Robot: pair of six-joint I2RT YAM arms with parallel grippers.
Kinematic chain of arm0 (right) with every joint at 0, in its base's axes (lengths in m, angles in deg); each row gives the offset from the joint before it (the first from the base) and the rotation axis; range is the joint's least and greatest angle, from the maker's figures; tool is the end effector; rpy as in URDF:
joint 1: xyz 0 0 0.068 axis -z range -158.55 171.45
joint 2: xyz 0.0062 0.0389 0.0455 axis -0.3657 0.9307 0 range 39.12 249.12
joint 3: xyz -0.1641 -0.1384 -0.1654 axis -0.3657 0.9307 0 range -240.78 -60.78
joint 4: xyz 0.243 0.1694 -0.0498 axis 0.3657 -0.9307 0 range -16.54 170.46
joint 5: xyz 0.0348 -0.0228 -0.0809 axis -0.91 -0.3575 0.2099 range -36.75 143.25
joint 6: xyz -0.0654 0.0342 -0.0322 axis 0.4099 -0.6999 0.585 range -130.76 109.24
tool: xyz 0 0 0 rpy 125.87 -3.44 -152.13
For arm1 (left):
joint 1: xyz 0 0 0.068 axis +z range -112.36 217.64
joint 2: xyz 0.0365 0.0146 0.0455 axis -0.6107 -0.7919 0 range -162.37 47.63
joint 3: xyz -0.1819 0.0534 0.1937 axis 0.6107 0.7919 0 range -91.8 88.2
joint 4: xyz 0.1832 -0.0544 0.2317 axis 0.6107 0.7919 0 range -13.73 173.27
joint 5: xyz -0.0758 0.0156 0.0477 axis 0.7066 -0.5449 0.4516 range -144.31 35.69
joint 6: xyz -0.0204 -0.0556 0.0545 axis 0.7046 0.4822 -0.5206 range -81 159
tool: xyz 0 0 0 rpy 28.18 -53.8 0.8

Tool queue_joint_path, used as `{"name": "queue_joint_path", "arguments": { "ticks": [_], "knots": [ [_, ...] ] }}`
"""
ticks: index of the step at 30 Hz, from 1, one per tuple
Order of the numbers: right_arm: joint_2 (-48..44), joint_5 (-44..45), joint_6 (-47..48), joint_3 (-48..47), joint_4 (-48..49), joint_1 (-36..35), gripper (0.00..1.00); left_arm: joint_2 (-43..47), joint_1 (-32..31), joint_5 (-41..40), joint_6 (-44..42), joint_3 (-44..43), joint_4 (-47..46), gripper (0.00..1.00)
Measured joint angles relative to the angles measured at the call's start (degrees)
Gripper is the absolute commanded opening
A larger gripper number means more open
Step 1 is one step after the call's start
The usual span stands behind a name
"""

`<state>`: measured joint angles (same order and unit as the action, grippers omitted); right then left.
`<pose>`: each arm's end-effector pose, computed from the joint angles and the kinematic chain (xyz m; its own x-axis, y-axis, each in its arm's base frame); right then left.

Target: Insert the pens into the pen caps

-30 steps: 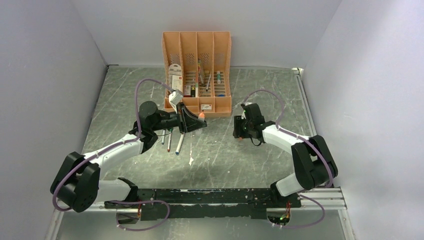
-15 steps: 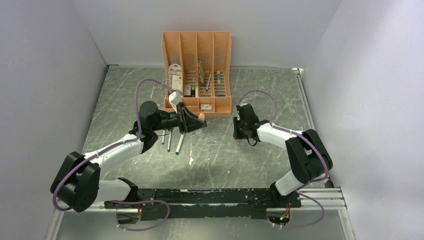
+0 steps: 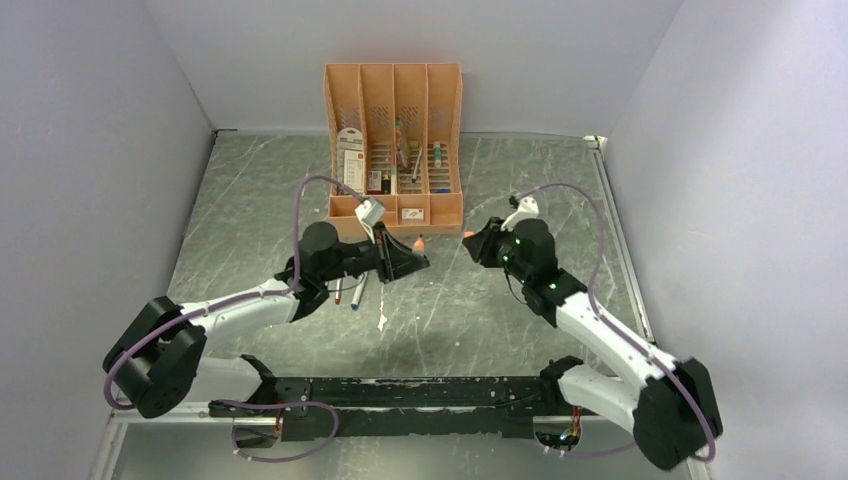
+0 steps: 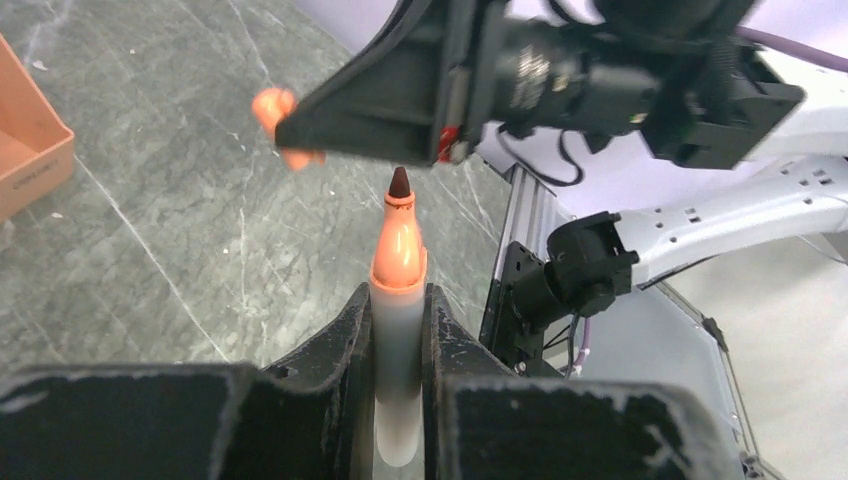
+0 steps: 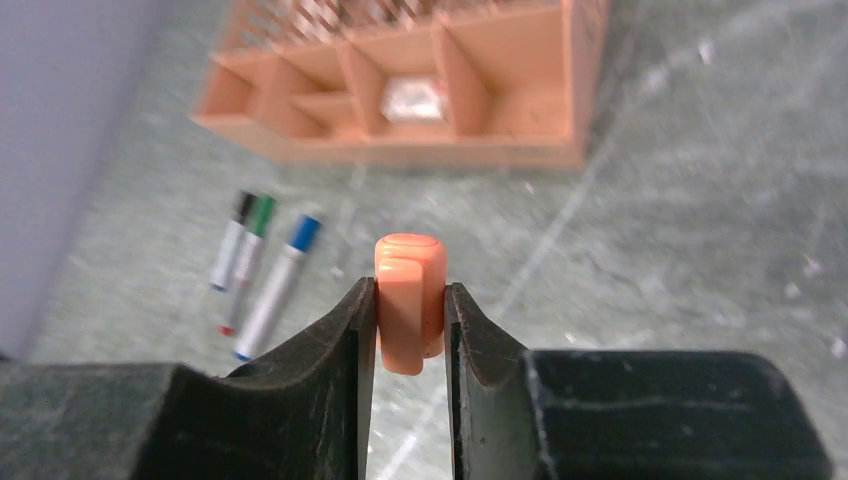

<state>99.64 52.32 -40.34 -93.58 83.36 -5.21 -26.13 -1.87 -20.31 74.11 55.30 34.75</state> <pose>0.2699 0.1368 0.2014 -0.5542 0.2741 -0.7859 -0.2165 0.8642 0.4541 0.2329 -0.2426 0.2250 -0.5441 -0.1694 -0.8217 0.7895 0.2281 -0.5698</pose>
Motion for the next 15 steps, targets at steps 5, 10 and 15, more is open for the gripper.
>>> {"name": "queue_joint_path", "arguments": {
  "ticks": [5, 10, 15],
  "knots": [
    [-9.03, 1.66, -5.25, 2.56, 8.72, -3.06, 0.00, -2.05, -6.25, -10.73, -0.83, -0.57, 1.46, 0.07],
    [-12.70, 7.76, -6.38, 2.93, 13.40, -12.22, 0.00, -4.72, -9.97, -20.22, -2.45, -2.71, 4.98, 0.07],
    [-12.48, 12.92, -6.27, 2.93, 16.72, -17.86, 0.00, -5.27, -11.61, -24.98, -3.39, -4.22, 6.62, 0.07]
  ]
}}
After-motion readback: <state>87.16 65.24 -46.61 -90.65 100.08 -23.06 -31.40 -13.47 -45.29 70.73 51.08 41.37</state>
